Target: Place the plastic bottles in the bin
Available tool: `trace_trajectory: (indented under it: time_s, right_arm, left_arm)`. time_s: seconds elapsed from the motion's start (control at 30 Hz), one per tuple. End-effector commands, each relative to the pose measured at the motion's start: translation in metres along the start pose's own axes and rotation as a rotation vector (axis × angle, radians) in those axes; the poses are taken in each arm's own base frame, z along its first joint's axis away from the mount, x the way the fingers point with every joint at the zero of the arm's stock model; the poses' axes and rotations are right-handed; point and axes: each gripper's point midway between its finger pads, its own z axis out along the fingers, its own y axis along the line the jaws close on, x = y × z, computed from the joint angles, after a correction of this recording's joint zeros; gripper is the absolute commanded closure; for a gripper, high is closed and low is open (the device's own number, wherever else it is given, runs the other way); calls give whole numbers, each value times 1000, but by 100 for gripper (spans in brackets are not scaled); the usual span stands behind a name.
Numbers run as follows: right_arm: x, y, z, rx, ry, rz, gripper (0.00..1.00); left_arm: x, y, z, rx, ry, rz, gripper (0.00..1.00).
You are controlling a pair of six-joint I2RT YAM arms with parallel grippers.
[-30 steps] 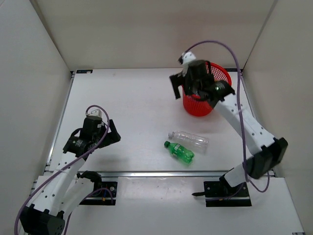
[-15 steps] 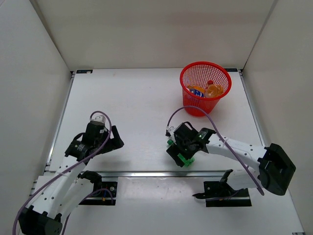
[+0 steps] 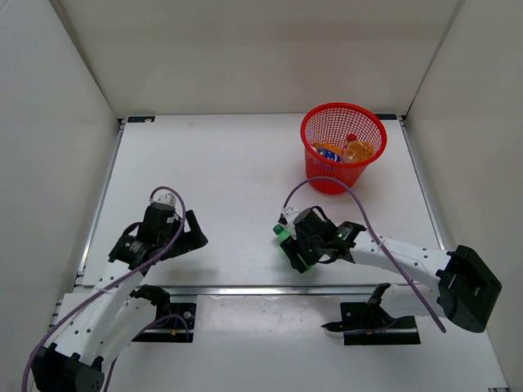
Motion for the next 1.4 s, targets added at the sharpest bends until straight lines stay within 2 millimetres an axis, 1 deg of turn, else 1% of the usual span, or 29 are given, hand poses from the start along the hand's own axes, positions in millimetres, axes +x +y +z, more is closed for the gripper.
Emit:
trace_trajectory:
  time_s: [0.0,0.07,0.1,0.17,0.2,0.27,0.3,0.37,0.4,0.43,0.5,0.53,0.6,0.63,0.67,0.7,0.73,0.87,0.9,0.97,1.0,1.07,1.1,1.13,1.2,1.23,1.27,1.3,1.37]
  right_arm:
    - [-83,16,-39,-16,-241,-84,62]
    - [-123,17,-70,7,-342,-113,64]
    - [-133,9,-80,29,-365,-106,64]
    - [-170,-14,-108,68,-462,-61,65]
    - [-181,-15,-116,43,-495,-50,62]
    - [-208,-54,-140,101,-577,53,61]
    - [-213,-66,-141,117,-582,84,61]
    - [-233,-114,-170,231,-651,181,61]
    - [-240,-133,-178,270,-671,222,61]
    - [-238,-160,-178,312,-667,278,62]
    - [-241,-207,-194,385,-697,372,64]
    - [-240,-218,-188,393,-681,385,64]
    - [-240,-250,-191,457,-650,429,51]
    - [-242,-258,-198,473,-651,437,43]
    - [-234,-265,-188,483,-601,453,27]
    - [-235,-266,-192,490,-595,454,9]
    - [-235,-265,-194,490,-593,445,1]
    - [-234,-238,-199,471,-598,333,1]
    - [-231,-226,-202,463,-594,320,1]
    - [-215,-196,-187,426,-540,231,1]
    - [-212,-185,-191,416,-545,198,1]
    - [-182,-153,-172,373,-466,158,0]
    - [-167,-144,-158,343,-422,154,1]
    - [-155,-124,-151,284,-390,144,1]
    - [-116,-99,-121,190,-294,105,1]
    - [-109,-88,-117,156,-293,79,1]
    - [-89,-82,-100,135,-235,86,1]
    - [-77,-75,-92,112,-203,84,1]
    - [-60,-78,-75,127,-156,115,1]
  left_arm:
    - [-26,-7,-8,3,-68,11,2]
    - [-41,-10,-11,-11,-101,24,1]
    - [-54,-11,-11,-23,-122,31,1]
    - [-64,-16,-7,-24,-130,50,1]
    - [-75,-22,-7,-7,-145,56,2]
    - [-87,-28,-2,0,-157,66,1]
    - [-93,-32,2,0,-154,70,2]
    - [-110,-41,1,11,-178,77,1]
    - [-113,-43,7,6,-170,81,2]
    - [-121,-48,7,17,-183,87,2]
    - [-133,-56,6,36,-209,84,2]
    - [-135,-55,10,31,-200,80,2]
    - [-140,-61,13,46,-199,83,1]
    - [-140,-61,15,44,-193,86,2]
    - [-139,-61,17,42,-184,88,1]
    - [-140,-64,16,49,-185,99,2]
    - [-139,-63,19,42,-177,100,1]
    - [-159,-68,19,20,-198,149,2]
    - [-165,-74,16,19,-205,166,1]
    - [-166,-86,16,49,-211,176,1]
    - [-164,-93,17,83,-209,178,1]
    - [-155,-97,24,116,-175,165,2]
    - [-152,-99,26,132,-163,152,1]
    - [-149,-104,27,152,-149,144,1]
    - [-143,-116,31,193,-128,158,1]
    - [-141,-125,32,215,-123,160,1]
    - [-137,-131,36,223,-112,171,1]
    - [-131,-133,39,222,-93,182,1]
    - [-117,-140,45,229,-60,206,1]
